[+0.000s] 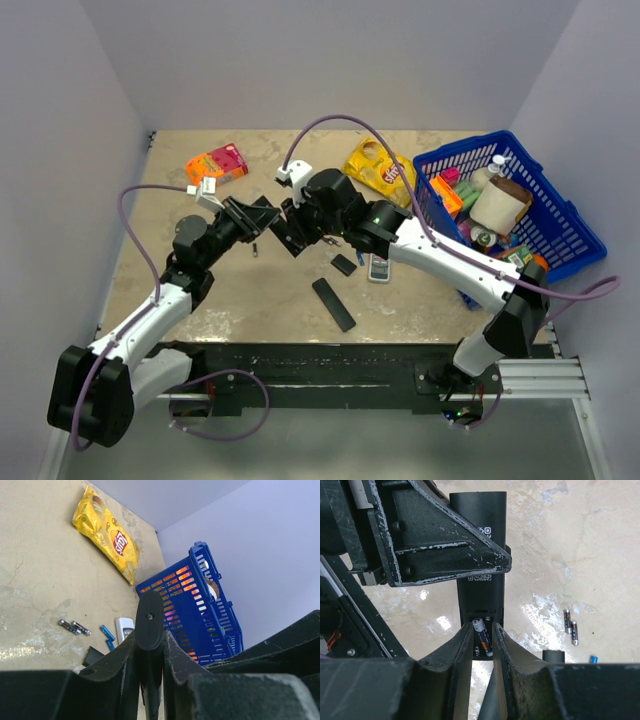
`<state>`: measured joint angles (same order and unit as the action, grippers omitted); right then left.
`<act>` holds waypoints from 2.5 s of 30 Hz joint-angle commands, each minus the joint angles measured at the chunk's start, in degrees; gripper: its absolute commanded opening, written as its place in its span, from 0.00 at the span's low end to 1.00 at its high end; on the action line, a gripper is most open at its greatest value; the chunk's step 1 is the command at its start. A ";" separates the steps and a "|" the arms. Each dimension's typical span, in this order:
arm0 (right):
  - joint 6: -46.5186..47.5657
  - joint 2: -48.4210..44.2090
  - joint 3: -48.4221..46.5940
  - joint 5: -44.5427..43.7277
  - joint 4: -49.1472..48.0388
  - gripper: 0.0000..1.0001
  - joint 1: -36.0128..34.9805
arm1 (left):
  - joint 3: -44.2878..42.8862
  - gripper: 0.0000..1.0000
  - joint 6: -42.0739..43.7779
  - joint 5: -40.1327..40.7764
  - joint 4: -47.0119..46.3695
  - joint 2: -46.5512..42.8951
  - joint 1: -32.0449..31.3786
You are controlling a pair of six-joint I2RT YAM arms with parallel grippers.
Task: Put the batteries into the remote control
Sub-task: Load the battery into the remote control.
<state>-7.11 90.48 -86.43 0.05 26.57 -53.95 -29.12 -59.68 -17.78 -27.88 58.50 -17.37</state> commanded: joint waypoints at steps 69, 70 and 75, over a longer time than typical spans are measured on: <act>-2.29 -7.77 14.97 -0.41 -23.13 0.00 0.08 | 0.12 0.00 -4.56 -0.59 -11.75 3.37 0.05; -2.29 -8.12 15.85 -0.32 -23.66 0.00 0.08 | 0.12 0.00 -4.83 -0.94 -12.02 3.46 0.05; -1.77 -8.91 18.31 -2.69 -25.60 0.00 0.08 | -0.05 0.00 -5.71 -1.47 -13.08 2.94 0.05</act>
<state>-10.00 84.18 -69.14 -1.54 5.72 -53.95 -28.49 -63.75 -18.02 -35.90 63.07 -17.37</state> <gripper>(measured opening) 0.134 0.233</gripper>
